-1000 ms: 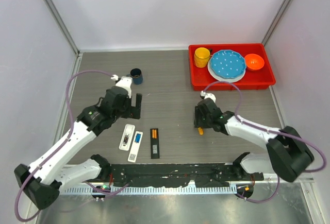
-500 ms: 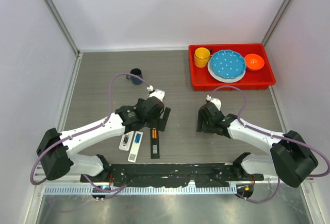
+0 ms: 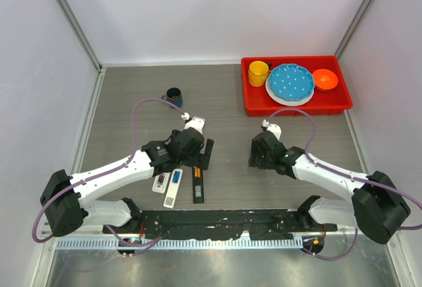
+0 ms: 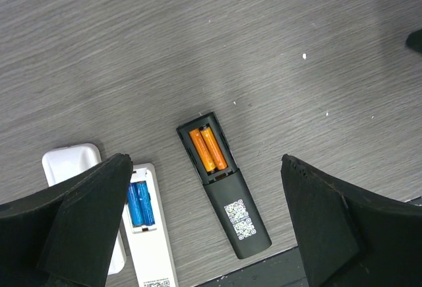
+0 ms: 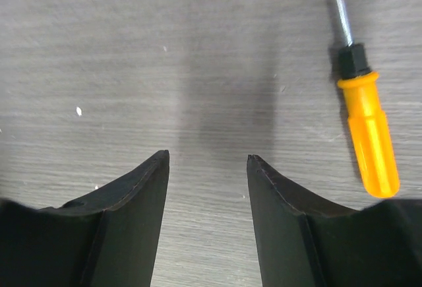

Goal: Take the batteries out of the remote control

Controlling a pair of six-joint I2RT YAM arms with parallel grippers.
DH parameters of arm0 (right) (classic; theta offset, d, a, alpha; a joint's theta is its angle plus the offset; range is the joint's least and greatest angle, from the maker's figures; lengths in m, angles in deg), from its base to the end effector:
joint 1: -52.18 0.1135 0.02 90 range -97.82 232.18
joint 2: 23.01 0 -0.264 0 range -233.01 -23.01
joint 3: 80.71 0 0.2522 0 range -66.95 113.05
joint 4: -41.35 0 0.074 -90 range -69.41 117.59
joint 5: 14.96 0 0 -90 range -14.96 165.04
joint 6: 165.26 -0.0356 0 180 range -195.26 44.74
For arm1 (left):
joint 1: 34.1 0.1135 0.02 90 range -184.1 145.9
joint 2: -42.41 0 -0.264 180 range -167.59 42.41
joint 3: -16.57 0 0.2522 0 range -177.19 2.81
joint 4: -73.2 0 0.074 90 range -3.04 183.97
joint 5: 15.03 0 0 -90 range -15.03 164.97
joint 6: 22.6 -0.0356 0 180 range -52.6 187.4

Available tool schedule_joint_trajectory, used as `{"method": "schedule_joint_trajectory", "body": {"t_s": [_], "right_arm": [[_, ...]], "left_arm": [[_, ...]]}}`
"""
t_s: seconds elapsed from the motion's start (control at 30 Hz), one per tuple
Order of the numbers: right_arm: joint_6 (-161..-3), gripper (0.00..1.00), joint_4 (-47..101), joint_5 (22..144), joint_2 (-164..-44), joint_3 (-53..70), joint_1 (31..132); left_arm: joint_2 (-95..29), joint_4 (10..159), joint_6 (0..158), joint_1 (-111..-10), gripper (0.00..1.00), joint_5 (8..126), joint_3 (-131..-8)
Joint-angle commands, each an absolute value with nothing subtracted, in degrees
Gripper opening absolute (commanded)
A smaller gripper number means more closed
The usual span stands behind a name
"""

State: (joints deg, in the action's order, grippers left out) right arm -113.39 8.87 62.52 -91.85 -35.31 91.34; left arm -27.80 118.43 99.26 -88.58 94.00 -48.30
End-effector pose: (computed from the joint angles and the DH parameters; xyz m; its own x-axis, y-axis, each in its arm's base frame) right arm 0.1732 0.1311 0.1693 -0.8277 0.1033 -0.5516 -0.0143 0.9787 0.2048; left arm 0.1548 -0.1968 0.2553 -0.7238 0.1551 -0.6724 0.3144 0.9415 -0.1213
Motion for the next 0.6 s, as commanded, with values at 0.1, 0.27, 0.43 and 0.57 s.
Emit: {"method": "schedule_joint_trajectory", "body": {"t_s": [0.1,0.27,0.43,0.57], "right_arm": [[-113.06,0.65,7.82,54.91,-86.65,-31.53,85.50],[-111.30,0.84,8.26,56.75,-86.56,-33.64,74.45],[-109.72,0.85,10.62,63.67,-89.28,-35.48,67.22],[-110.68,0.82,12.82,68.87,-91.22,-38.02,66.59]], "left_arm": [[-26.67,115.09,101.50,-88.68,1.00,92.99,-46.67],[-27.19,114.39,101.94,-88.77,1.00,92.03,-45.62],[-27.46,114.39,102.03,-88.77,1.00,91.41,-45.09],[-27.11,114.65,102.03,-88.77,1.00,91.41,-44.74]]}}
